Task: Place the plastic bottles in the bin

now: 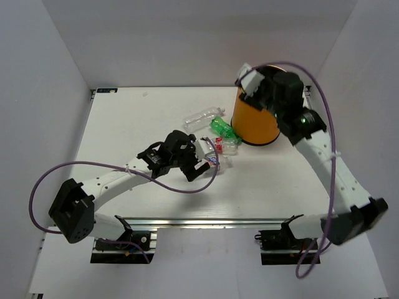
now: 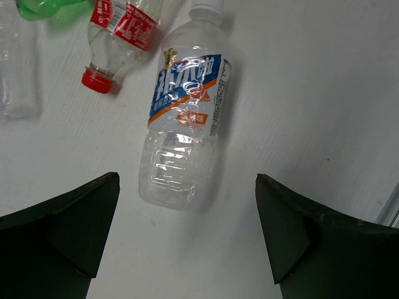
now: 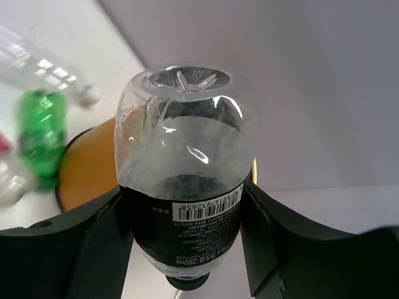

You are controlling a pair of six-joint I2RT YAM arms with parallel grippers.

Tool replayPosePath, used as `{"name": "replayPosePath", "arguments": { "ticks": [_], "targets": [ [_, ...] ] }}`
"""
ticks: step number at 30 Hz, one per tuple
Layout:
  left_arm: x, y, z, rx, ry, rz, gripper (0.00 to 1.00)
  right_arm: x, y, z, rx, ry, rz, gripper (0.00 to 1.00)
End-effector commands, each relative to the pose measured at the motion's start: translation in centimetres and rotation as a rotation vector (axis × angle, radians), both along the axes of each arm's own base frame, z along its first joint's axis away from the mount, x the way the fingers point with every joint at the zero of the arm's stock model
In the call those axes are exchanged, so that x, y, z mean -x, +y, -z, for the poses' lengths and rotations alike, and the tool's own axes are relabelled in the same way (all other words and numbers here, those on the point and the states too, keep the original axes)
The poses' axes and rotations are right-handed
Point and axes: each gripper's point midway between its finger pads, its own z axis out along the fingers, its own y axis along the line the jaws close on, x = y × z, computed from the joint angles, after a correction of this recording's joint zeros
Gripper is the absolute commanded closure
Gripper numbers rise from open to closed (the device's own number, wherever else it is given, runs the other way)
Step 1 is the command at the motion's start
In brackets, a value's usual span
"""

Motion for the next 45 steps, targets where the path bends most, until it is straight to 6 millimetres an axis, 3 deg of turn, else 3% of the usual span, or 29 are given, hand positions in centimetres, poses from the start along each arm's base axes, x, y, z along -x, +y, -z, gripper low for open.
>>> {"name": "replayPosePath", "arguments": {
  "ticks": [1, 3, 4, 6, 7, 9, 12, 13, 14, 17, 20, 21, 22, 24, 26, 27, 29, 30, 31, 32, 33, 35, 36, 37, 38, 39, 41, 42, 45],
  "targets": [
    [0.1, -1.9, -2.4, 0.058, -0.05, 0.101, 0.0, -4.8, -2.5, -4.6, -0.163, -0.083, 0.136, 1.0],
    [0.2, -1.7, -1.3, 0.043, -0.033, 0.101, 0.0, -8.0, -2.2, -4.2, -0.18, -0.053, 0.153, 1.0],
    [0.1, -1.9, -1.5, 0.051, -0.042, 0.101, 0.0, -9.1, -3.4, -3.7, -0.186, -0.029, 0.171, 0.98],
    [-0.1, -2.0, -1.3, 0.052, -0.043, 0.101, 0.0, -11.8, -3.0, -2.3, -0.204, 0.044, 0.174, 0.9],
    [-0.1, -2.1, -0.5, 0.036, -0.026, 0.101, 0.0, -12.9, -3.3, 0.6, -0.193, 0.136, 0.165, 0.84],
    [-0.4, -2.0, 0.3, 0.017, -0.016, 0.092, 0.0, -13.6, -2.9, 1.3, -0.213, 0.194, 0.149, 0.65],
    [-0.7, -2.1, 1.5, -0.01, 0.003, 0.083, 0.0, -13.4, -3.1, 4.4, -0.216, 0.302, 0.118, 0.51],
    [-1.1, -2.2, 1.4, -0.014, -0.003, 0.075, 0.0, -13.3, -3.6, 4.4, -0.228, 0.303, 0.113, 0.46],
    [-1.3, -2.4, 1.5, -0.016, -0.001, 0.075, 0.0, -13.1, -3.6, 5.3, -0.229, 0.327, 0.107, 0.14],
    [-2.2, -2.2, 2.7, -0.057, 0.003, 0.043, 0.0, -12.9, -4.8, 5.2, -0.249, 0.321, 0.118, 0.1],
    [-2.6, -2.5, 3.3, -0.076, -0.002, 0.033, 0.0, -11.2, -5.3, 1.7, -0.317, 0.239, 0.078, 0.1],
    [-3.0, -2.5, 3.5, -0.088, -0.007, 0.02, 0.0, -9.5, -5.7, -0.7, -0.338, 0.187, 0.068, 0.1],
    [-3.2, -2.7, 3.6, -0.089, -0.006, 0.02, 0.0, -8.8, -5.8, 0.9, -0.338, 0.223, 0.066, 0.1],
    [-3.3, -3.0, 4.7, -0.118, 0.002, 0.029, 0.0, -6.8, -5.3, 0.0, -0.362, 0.206, 0.005, 0.1],
    [-3.6, -3.6, 6.0, -0.151, 0.012, 0.037, 0.0, -4.8, -5.0, 1.2, -0.368, 0.221, -0.028, 0.1],
    [-3.9, -3.6, 6.3, -0.167, 0.018, 0.03, 0.0, -3.6, -5.0, 0.5, -0.373, 0.204, -0.05, 0.1],
    [-4.2, -3.1, 7.7, -0.238, 0.027, 0.013, 0.0, -1.9, -5.0, 2.2, -0.36, 0.223, -0.072, 0.1],
    [-4.6, -3.2, 7.9, -0.252, 0.027, 0.005, 0.0, -0.7, -4.8, 1.7, -0.362, 0.206, -0.099, 0.1],
    [-4.3, -2.6, 9.5, -0.298, 0.057, 0.0, 0.02, -0.2, -5.0, 1.9, -0.352, 0.201, -0.108, 0.1],
    [-4.5, -2.7, 9.5, -0.313, 0.042, -0.01, 0.04, 0.4, -5.0, 4.3, -0.348, 0.253, -0.106, 0.1],
    [-4.4, -2.5, 9.6, -0.322, 0.05, -0.009, 0.06, 1.9, -4.8, 3.2, -0.353, 0.221, -0.135, 0.1],
    [-4.4, -2.5, 9.6, -0.322, 0.05, -0.009, 0.16, 3.1, -4.9, 5.4, -0.343, 0.259, -0.141, 0.1],
    [-3.9, -2.6, 9.6, -0.323, 0.048, 0.0, 0.23, 4.3, -4.7, 4.4, -0.346, 0.223, -0.162, 0.1],
    [-3.9, -2.7, 9.2, -0.311, 0.048, -0.009, 0.31, 4.7, -4.8, 5.4, -0.347, 0.241, -0.166, 0.1],
    [-3.6, -2.6, 9.0, -0.31, 0.056, -0.002, 0.53, 5.9, -4.8, 5.4, -0.348, 0.226, -0.178, 0.1],
    [-3.0, -2.9, 8.2, -0.299, 0.056, 0.016, 0.67, 6.4, -4.6, 6.1, -0.352, 0.244, -0.187, 0.11],
    [-2.5, -3.1, 6.8, -0.269, 0.063, 0.022, 0.87, 7.6, -4.6, 5.8, -0.352, 0.221, -0.204, 0.12],
    [-2.0, -3.6, 5.6, -0.245, 0.059, 0.045, 0.98, 7.9, -4.7, 6.8, -0.352, 0.239, -0.198, 0.12],
    [0.3, -5.3, -0.1, -0.116, 0.05, 0.131, 1.0, 8.5, -5.7, 7.3, -0.337, 0.221, -0.154, 0.25]
  ]
}}
